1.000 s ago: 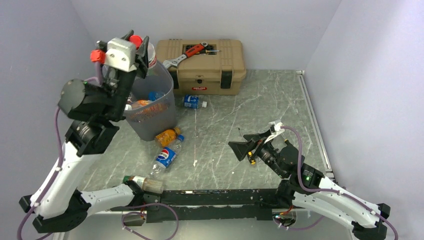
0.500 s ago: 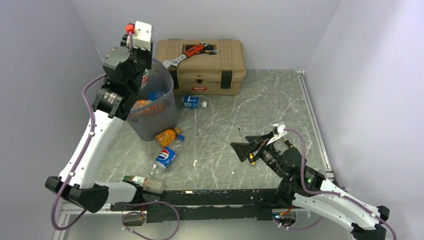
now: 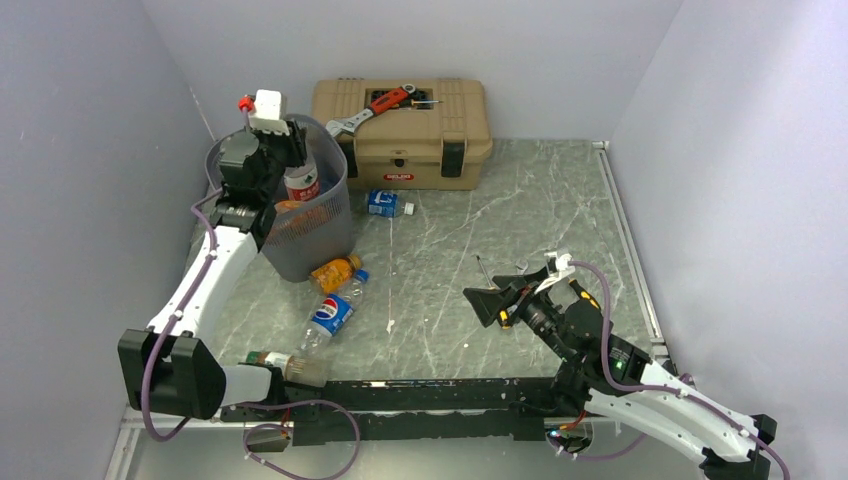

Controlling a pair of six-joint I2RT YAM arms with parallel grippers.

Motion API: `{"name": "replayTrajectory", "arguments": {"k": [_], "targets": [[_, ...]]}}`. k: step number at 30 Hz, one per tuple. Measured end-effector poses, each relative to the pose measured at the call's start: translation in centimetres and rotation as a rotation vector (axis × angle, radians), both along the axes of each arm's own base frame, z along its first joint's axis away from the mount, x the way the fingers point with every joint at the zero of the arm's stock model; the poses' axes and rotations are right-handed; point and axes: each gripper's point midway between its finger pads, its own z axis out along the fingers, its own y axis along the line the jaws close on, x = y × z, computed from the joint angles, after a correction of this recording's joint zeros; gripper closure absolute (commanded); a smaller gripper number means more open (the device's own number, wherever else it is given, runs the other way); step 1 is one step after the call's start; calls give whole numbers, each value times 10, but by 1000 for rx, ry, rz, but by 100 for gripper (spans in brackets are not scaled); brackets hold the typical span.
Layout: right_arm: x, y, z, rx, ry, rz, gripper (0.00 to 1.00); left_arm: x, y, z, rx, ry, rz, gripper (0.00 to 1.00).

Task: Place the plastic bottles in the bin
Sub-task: Place the plastic bottle in the trash bin.

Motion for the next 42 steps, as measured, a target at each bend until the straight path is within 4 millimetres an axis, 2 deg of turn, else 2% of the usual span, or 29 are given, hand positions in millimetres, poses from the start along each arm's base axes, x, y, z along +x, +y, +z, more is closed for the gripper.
{"name": "replayTrajectory", "arguments": {"k": [10, 15, 20, 23, 26, 29, 34, 42], "targets": [[2, -2, -10, -27, 11, -14, 3, 1, 11, 0, -60, 34, 15, 100], [3, 0, -14, -43, 17, -14, 3, -8, 21, 5, -80, 72, 73, 100], [3, 0, -14, -45, 18, -13, 3, -22, 20, 19, -109, 72, 63, 100], [3, 0, -15, -46, 19, -13, 3, -25, 14, 35, -126, 45, 32, 100], [3, 0, -15, -48, 21, -13, 3, -27, 8, 41, -128, 24, -3, 100], [3, 0, -16, -48, 21, -13, 3, -22, 5, 31, -122, 43, -20, 100], [3, 0, -16, -50, 22, -14, 3, -7, 10, -8, -100, 90, 9, 100], [3, -1, -19, -59, 27, -14, 3, -4, 13, -8, -107, 14, 17, 100]]}}
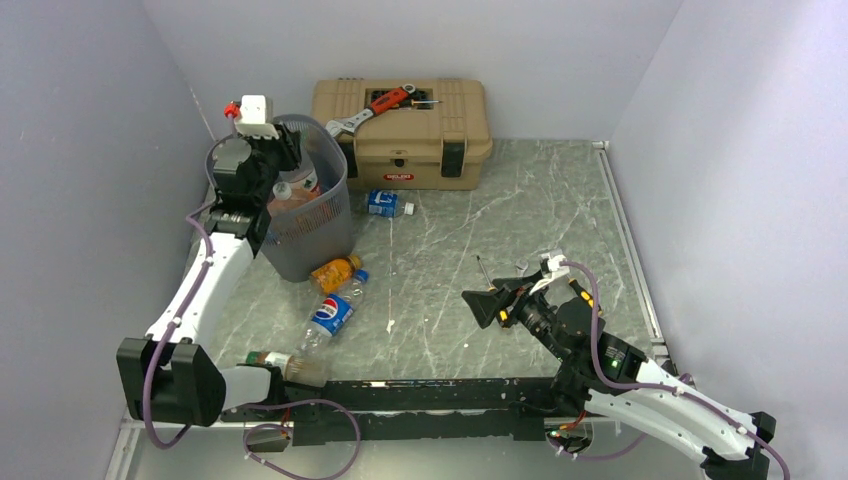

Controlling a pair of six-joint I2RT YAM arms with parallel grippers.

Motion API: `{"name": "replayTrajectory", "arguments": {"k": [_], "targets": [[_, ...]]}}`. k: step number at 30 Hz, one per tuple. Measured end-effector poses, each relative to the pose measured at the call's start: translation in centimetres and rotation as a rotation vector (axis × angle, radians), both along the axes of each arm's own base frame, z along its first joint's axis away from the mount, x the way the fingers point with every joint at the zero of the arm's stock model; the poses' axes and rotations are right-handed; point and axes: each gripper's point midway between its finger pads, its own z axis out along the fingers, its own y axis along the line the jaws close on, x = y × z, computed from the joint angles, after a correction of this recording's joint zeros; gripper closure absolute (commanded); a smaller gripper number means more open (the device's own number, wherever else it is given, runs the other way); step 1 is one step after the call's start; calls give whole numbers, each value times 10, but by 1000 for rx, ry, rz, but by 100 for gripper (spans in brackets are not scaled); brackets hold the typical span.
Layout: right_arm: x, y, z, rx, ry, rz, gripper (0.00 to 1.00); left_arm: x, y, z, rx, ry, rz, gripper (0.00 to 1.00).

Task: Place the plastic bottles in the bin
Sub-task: Place the plastic bottle in the trash bin.

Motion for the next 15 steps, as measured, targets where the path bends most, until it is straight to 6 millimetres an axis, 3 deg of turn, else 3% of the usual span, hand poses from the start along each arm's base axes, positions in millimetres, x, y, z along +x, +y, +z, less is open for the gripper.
{"name": "replayTrajectory", "arguments": {"k": [4, 5, 7, 8, 10, 15], "targets": [[0, 1, -2, -6, 4, 0, 3, -4, 7, 2, -11, -13, 42, 96], [0, 1, -2, -9, 6, 0, 3, -6, 11, 3, -16, -16, 60, 85], [0, 1, -3, -11, 7, 0, 3, -22, 24, 6, -37, -1, 137, 30], [0, 1, -3, -11, 7, 0, 3, -22, 25, 6, -39, 0, 140, 23], [1, 1, -3, -13, 8, 0, 3, -29, 31, 0, -32, 36, 170, 14], [2, 3, -9, -32, 19, 2, 3, -41, 39, -23, -21, 138, 212, 8]]}}
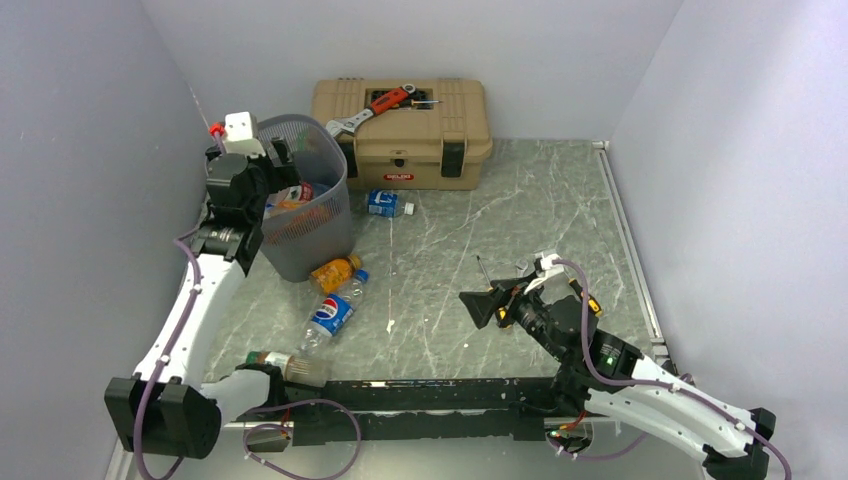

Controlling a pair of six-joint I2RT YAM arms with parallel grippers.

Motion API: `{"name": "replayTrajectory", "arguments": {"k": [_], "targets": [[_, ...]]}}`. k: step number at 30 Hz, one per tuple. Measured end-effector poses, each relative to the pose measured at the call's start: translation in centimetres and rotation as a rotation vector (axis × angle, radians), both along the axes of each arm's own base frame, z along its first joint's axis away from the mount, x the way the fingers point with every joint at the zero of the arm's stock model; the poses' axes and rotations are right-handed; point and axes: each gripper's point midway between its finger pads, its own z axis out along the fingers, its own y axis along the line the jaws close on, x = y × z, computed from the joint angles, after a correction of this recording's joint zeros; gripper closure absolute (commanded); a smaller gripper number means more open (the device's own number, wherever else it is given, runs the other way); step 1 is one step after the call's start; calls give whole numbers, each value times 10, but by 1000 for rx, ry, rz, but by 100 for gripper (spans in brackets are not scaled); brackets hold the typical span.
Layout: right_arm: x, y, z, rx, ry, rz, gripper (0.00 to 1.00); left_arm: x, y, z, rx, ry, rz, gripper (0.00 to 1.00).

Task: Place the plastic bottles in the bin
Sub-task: Place the plastic bottle in the trash bin, then pick up the plastic bottle from the corner of the board.

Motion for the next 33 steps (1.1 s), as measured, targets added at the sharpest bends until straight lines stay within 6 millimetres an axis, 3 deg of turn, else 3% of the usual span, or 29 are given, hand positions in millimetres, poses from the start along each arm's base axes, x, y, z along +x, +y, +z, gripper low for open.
{"name": "replayTrajectory", "arguments": {"k": [4, 9, 14, 17, 20, 23, 28, 30, 33], "targets": [[1, 1, -3, -12, 7, 0, 3, -15, 4, 11, -2, -17, 11, 7], [2, 2, -6, -27, 9, 1, 3, -37, 19, 51, -8, -110, 84, 8], [3, 4, -9, -43, 11, 2, 3, -55, 29, 82, -28, -193, 136, 37], [4, 7, -12, -54, 15, 5, 3, -53, 13, 97, -54, -200, 51, 45], [5, 10, -15, -65, 23, 13, 3, -39, -10, 112, -95, -183, -67, 55], [4, 12, -16, -65, 25, 21, 3, -25, -24, 96, -124, -115, -123, 63], [4, 12, -14, -60, 22, 21, 3, -14, -25, 25, -138, 94, -97, 68], [4, 11, -14, -59, 20, 21, 3, -17, -17, 0, -125, 161, -50, 63], [4, 11, -13, -59, 19, 20, 3, -23, -10, -10, -114, 184, -17, 45]]}}
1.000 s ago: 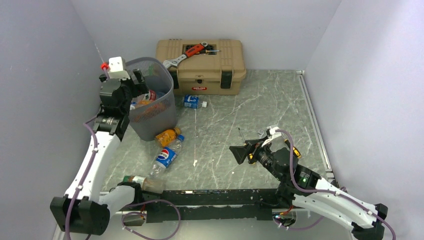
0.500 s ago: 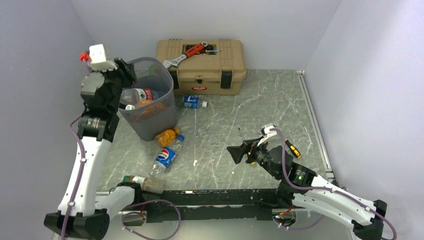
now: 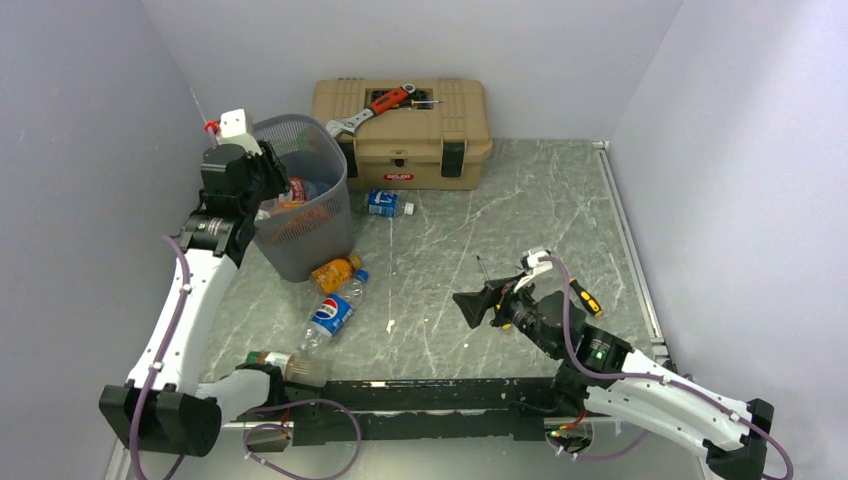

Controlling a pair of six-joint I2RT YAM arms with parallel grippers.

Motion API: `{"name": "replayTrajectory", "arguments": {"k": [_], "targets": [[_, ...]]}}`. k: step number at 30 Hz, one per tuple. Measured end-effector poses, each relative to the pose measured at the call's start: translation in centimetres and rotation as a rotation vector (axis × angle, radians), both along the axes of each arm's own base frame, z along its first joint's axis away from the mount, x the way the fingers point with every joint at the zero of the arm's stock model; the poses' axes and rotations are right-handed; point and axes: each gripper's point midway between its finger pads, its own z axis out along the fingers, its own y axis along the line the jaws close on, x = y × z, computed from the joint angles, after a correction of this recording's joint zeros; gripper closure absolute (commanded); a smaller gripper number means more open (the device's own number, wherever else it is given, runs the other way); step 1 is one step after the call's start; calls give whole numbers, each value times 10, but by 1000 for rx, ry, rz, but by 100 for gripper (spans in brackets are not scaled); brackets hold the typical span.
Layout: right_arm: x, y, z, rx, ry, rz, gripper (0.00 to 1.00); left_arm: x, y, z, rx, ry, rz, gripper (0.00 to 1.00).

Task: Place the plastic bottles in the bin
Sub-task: Pick up the plastic bottle from the corner of the board.

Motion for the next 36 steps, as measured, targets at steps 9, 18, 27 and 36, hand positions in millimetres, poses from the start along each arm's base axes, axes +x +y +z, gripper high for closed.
{"name": "replayTrajectory", "arguments": {"k": [9, 18, 27, 36], "targets": [[8, 12, -26, -111, 67, 1, 4, -47, -37, 82, -42, -295, -247, 1], [53, 51, -56, -162, 218, 11, 8, -83, -26, 70, -64, -441, -196, 1], [100, 114, -99, 13, 460, 111, 0, -77, -35, 26, -64, -387, -211, 1], [17, 209, -90, -100, 444, 387, 8, -87, -36, 38, -70, -433, -209, 1]]}}
